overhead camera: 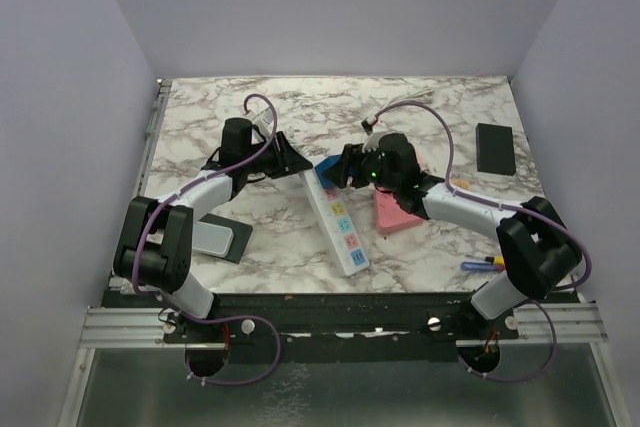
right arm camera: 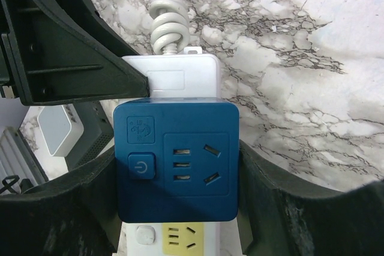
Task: Pull the plug off the socket
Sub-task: Place the socket at the center of the board.
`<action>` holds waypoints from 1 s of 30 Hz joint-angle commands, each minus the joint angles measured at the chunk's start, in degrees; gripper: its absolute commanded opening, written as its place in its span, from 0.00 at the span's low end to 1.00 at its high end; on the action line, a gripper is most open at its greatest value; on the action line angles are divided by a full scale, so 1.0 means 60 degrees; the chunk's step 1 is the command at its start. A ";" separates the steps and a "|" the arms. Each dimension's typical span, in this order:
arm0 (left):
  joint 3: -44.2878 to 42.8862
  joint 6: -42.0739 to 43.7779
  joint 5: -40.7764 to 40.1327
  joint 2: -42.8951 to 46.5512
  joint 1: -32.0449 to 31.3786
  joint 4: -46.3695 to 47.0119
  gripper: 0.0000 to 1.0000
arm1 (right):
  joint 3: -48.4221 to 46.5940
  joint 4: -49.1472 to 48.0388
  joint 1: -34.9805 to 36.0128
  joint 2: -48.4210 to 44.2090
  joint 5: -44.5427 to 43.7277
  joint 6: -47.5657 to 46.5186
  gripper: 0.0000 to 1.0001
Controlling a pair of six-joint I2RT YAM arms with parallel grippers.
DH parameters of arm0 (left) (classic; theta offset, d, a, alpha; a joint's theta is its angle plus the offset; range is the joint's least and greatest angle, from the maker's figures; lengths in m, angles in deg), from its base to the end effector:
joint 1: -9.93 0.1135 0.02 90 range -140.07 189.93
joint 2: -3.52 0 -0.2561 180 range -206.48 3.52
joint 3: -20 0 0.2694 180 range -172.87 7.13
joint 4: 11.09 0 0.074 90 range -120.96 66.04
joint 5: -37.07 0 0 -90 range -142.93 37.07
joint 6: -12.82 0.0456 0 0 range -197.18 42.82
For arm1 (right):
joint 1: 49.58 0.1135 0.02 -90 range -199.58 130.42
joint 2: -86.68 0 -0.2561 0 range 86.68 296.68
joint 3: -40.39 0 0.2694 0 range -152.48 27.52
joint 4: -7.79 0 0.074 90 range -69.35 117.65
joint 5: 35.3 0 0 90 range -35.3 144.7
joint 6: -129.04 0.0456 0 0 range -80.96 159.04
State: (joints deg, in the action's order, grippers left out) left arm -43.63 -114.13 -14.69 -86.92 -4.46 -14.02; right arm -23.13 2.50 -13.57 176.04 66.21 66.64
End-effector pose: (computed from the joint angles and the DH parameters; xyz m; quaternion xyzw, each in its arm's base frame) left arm 0.3395 -0.1162 0.1936 0.0014 0.8336 -0.4608 0.3047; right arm 0.2945 0.2253 0.2105 -0.1169 0.8114 0.3687 0.4382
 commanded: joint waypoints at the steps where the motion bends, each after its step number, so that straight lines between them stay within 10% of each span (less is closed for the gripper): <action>1: 0.0001 0.1391 -0.0405 0.0101 -0.0018 -0.0296 0.00 | -0.0191 -0.0683 -0.0044 -0.0434 -0.0350 -0.0446 0.01; 30: -0.0071 0.1476 -0.0763 0.0028 -0.0020 -0.0626 0.00 | -0.0952 0.0046 0.2358 -0.0165 -0.4033 -0.2348 0.01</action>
State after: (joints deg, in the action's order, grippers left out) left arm -43.66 -113.13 -15.70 -86.92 -4.29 -16.86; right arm -26.69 7.70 -0.02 176.04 41.73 53.22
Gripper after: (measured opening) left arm 0.395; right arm 0.636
